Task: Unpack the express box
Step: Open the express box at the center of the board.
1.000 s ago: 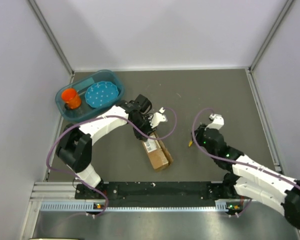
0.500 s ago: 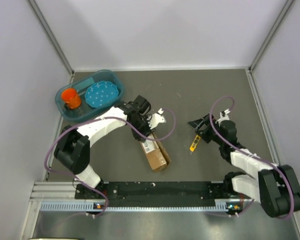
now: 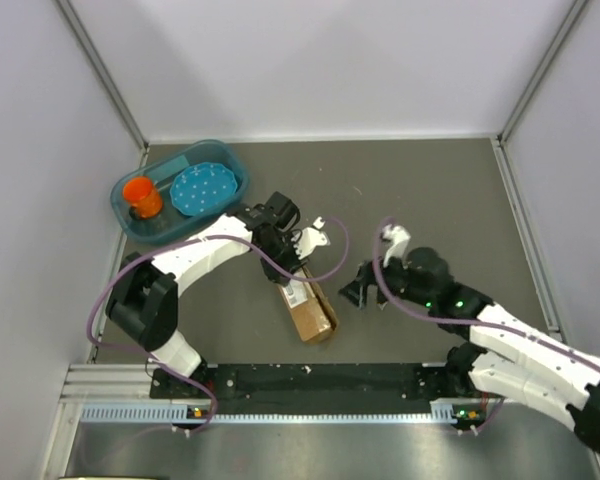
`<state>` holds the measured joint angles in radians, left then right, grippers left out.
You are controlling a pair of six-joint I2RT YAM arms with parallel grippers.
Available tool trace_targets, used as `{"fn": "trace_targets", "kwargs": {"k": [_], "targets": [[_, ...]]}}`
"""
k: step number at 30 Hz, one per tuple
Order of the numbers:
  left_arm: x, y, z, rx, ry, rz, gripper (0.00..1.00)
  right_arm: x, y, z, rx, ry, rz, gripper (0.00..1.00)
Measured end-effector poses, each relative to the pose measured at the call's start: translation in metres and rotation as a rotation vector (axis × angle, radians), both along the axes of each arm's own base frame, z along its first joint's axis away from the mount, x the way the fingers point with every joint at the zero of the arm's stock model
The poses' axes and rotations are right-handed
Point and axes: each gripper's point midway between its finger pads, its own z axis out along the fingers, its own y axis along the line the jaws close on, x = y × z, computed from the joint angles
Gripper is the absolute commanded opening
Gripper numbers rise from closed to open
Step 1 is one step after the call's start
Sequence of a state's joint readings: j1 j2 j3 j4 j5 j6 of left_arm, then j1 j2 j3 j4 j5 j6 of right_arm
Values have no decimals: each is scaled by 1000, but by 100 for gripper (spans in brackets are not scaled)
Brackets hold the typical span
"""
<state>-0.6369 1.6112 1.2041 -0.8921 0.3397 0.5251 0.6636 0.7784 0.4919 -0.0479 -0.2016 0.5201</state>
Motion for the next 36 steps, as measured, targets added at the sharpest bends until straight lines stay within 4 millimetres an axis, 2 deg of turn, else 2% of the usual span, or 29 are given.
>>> {"fn": "trace_targets", "kwargs": {"k": [2, 4, 7, 11, 22, 32, 36], "targets": [[1, -1, 1, -3, 2, 2, 26, -22, 13, -31, -113, 37, 93, 99], [2, -2, 1, -2, 4, 3, 26, -42, 16, -54, -191, 59, 161, 99], [2, -2, 1, 0, 6, 4, 26, -54, 14, -66, -221, 55, 189, 96], [2, -2, 1, 1, 9, 6, 26, -60, 15, -74, -231, 37, 200, 87], [2, -2, 1, 1, 9, 6, 26, -45, 28, -102, -289, 35, 192, 81], [2, -2, 0, 1, 10, 6, 26, -29, 43, -96, -287, -9, 177, 80], [0, 0, 0, 7, 24, 22, 26, -18, 58, -101, -308, -37, 181, 78]]}}
